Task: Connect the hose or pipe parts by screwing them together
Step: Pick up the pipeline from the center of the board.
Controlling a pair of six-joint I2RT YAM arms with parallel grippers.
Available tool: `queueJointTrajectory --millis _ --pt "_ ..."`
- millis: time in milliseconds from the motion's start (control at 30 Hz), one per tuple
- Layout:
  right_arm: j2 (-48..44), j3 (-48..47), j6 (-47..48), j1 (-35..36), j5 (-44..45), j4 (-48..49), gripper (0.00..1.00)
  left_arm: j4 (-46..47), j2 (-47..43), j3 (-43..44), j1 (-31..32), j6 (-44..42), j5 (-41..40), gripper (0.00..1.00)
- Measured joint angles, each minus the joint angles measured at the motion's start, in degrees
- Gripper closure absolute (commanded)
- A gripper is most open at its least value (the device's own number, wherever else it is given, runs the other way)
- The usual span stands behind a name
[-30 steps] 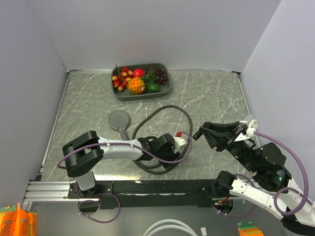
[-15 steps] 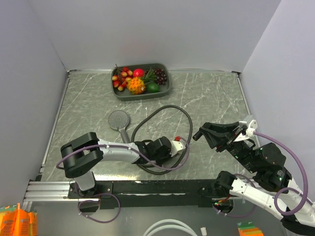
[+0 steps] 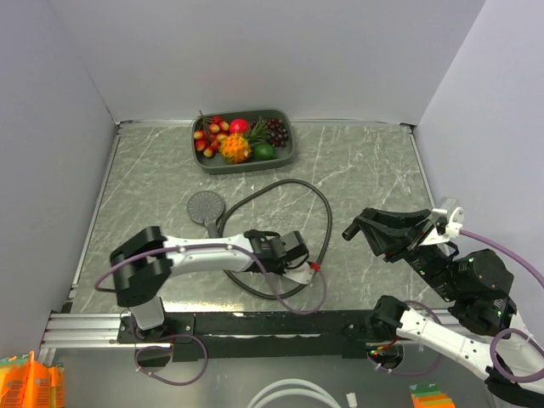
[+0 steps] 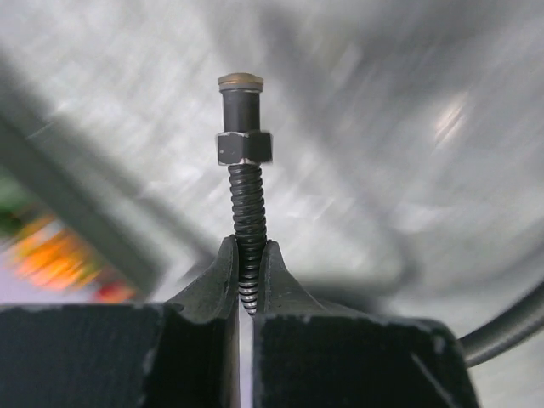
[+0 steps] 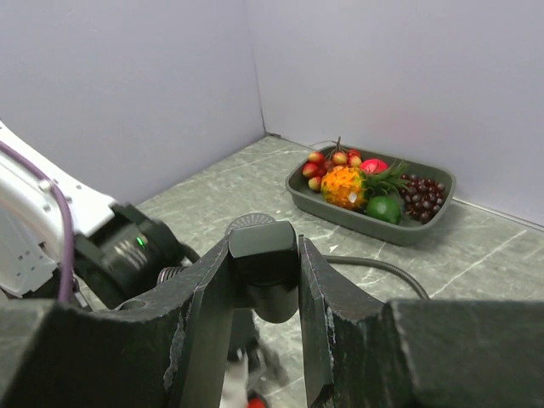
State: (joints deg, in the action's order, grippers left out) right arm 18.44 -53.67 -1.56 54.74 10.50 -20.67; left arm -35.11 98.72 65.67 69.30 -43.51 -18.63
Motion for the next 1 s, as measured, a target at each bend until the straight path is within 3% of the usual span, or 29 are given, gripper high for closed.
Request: queueJointTrajectory --millis 100,233,333,467,767,1000 --pt "0.3 -0.9 -0.1 0.0 0.0 -0.5 1.0 -1.1 -4.8 -1.6 -0.5 -8.4 -7.2 0.99" --pt "0.7 -2.1 -0.7 0.0 -0.3 -1.1 1.0 5.6 -13.6 -8.9 -0.5 -23.7 -14.6 0.99" --pt "1.1 -2.5 -1.3 0.0 -0.3 -1.3 1.0 8.1 -17.6 -13.0 0.1 -32.5 -16.9 0.99" --pt "1.8 -2.5 -2.2 0.0 -0.3 -1.7 1.0 9.6 -17.4 -13.1 3.0 -37.9 -17.2 0.99" --pt "2.2 -2.6 -3.1 0.0 -0.3 -2.8 1.0 4.7 -12.0 -3.1 4.6 -30.7 -10.5 0.99" --pt "2.2 -2.5 -3.1 0.0 0.3 -2.7 1.0 2.8 -6.1 0.3 4.0 -15.2 1.4 0.99"
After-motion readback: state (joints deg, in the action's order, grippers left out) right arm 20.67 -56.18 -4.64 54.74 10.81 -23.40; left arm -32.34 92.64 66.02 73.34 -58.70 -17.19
